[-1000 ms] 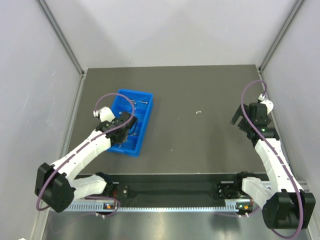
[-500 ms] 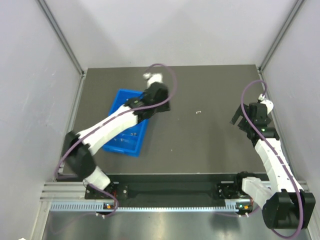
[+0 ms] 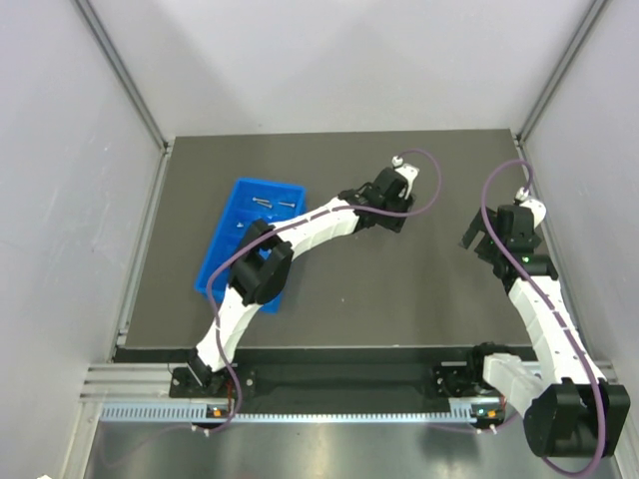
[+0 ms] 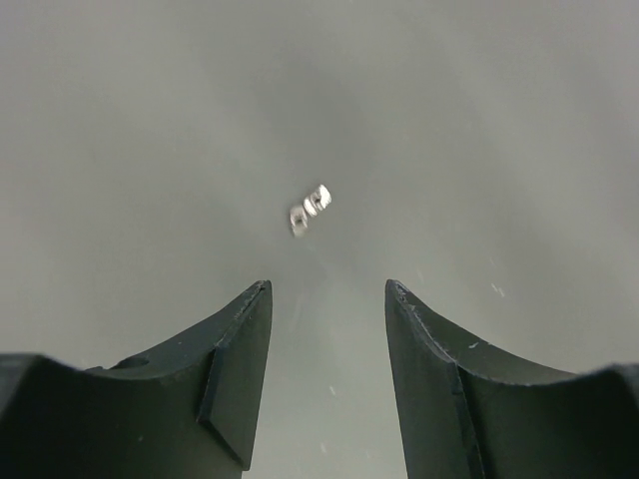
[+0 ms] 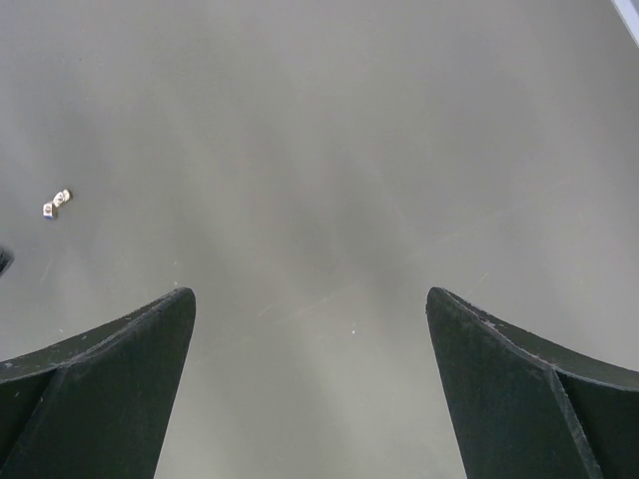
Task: Sort the screws and nuts into containers
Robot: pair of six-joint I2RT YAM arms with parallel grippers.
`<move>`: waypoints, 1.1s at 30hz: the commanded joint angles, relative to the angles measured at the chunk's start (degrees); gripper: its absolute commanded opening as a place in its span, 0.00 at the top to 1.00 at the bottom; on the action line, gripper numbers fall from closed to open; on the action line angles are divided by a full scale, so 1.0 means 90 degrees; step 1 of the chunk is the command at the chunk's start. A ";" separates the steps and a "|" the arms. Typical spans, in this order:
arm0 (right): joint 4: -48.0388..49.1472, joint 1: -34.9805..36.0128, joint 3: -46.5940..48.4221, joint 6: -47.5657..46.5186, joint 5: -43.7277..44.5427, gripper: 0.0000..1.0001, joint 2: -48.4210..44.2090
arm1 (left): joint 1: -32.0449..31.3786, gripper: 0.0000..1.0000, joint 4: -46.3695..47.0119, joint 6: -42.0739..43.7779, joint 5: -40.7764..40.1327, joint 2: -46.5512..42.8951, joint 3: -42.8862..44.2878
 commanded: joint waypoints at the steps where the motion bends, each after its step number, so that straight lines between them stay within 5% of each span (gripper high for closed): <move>1: 0.0091 -0.0087 0.0146 -0.0018 0.0139 0.00 -0.0062 | 0.0043 0.46 0.0211 0.0209 -0.0286 0.0225 0.0534; 33: 0.0042 -0.0117 0.0107 -0.0028 0.0266 0.00 -0.0140 | 0.0034 0.58 0.0221 0.0072 -0.0932 0.1584 0.0905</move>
